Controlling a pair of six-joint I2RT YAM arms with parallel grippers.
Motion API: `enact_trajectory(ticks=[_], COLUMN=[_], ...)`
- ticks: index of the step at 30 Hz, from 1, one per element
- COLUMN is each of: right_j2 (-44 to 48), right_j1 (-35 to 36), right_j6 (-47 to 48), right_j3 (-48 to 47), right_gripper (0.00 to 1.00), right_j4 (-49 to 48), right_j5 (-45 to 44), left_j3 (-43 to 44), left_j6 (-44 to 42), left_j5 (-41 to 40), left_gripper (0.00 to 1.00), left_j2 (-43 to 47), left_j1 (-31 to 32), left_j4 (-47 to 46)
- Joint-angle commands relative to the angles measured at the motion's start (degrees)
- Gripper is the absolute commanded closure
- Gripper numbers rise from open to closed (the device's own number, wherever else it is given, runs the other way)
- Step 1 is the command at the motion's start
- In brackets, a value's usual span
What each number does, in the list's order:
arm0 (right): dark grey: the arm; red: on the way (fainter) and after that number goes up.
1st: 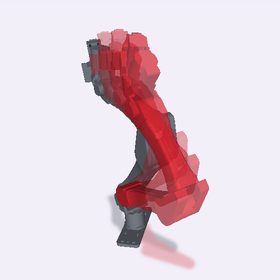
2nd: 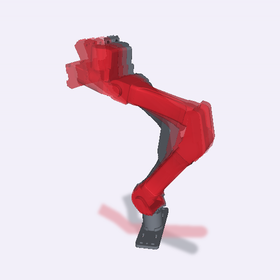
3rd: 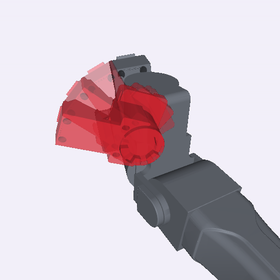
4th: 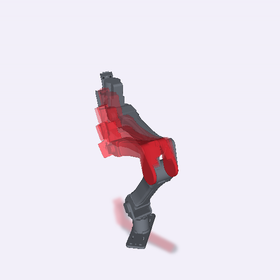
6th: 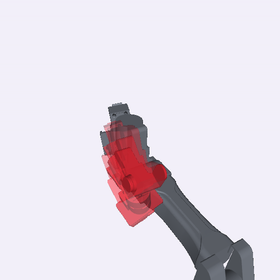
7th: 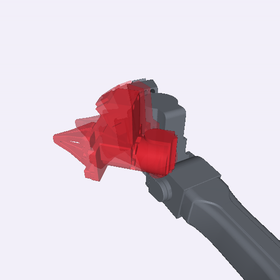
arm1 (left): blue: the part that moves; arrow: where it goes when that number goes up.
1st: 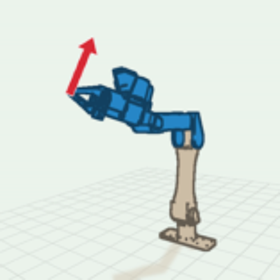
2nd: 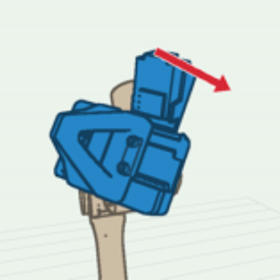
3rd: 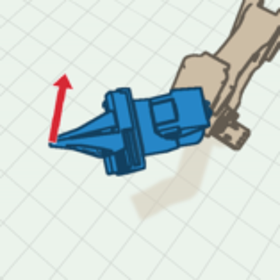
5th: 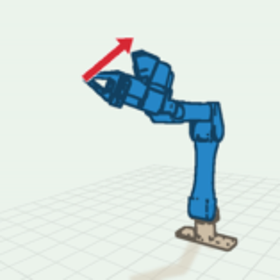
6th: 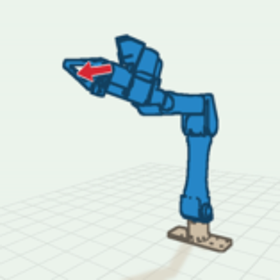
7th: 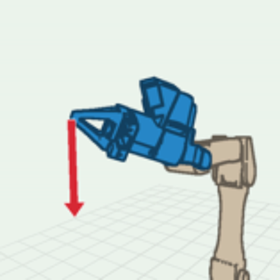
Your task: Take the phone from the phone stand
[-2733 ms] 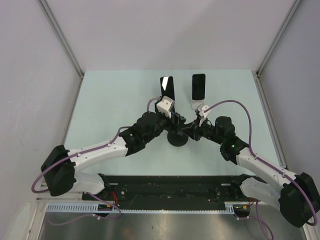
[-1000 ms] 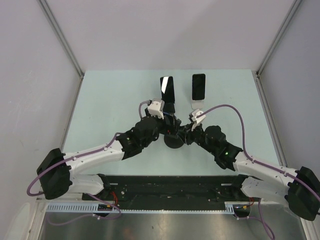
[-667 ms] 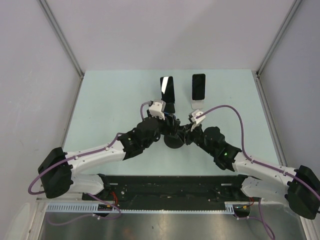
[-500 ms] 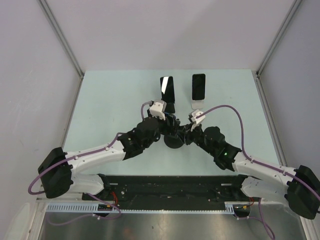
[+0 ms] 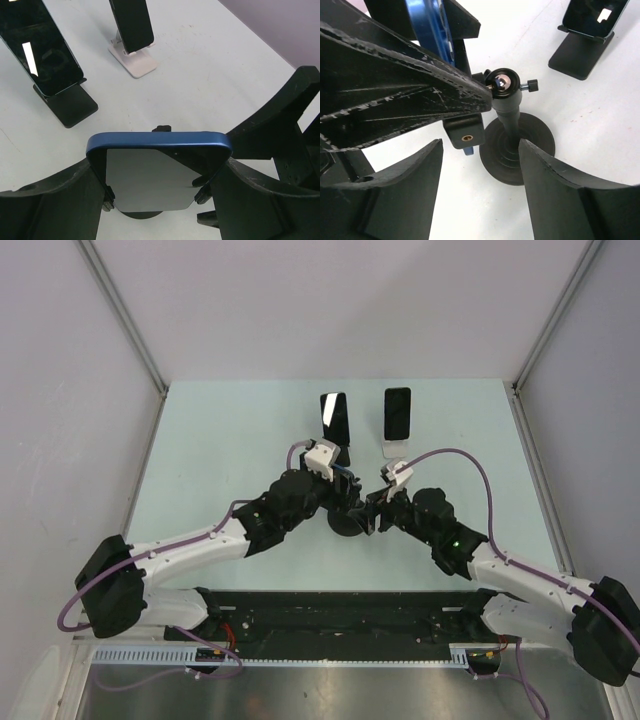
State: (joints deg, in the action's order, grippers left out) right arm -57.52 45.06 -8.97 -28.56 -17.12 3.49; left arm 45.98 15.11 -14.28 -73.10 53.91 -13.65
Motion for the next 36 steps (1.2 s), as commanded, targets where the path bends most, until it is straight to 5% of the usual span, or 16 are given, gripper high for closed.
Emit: enact_trajectory(ticks=[1,20,24,28,36], right_j2=[1.5,-0.6,-0.5,1.1,3.6], right_j1=[-0.8,-2.0,-2.7,-4.0,-8.4], right_j6=[0.9,1.1,1.2,1.3,1.2], right_j3=[0.1,-0.6,-0.8,-0.7,-0.6], right_gripper=[0.32,0.44,0.65,1.00,1.00], right_j4=[0.5,-6.3,-5.6,-2.5,3.5], right_j5=[1.9,0.8,1.7,2.8,8.9], left_j3=[1.8,1.8,2.0,1.7,2.1], left_j6=[-1.5,0.9,-1.4,-3.1,-7.9], left_j5=[2.3,5.3,5.9,11.3,20.9], left_gripper=[1.00,1.00,1.00,1.00,1.00], left_j2=[0.9,0.7,1.3,2.7,3.8], left_j1=[-0.4,-0.4,-0.6,-3.4,-9.1], left_j4=[-0.8,-0.7,-0.7,0.0,3.9])
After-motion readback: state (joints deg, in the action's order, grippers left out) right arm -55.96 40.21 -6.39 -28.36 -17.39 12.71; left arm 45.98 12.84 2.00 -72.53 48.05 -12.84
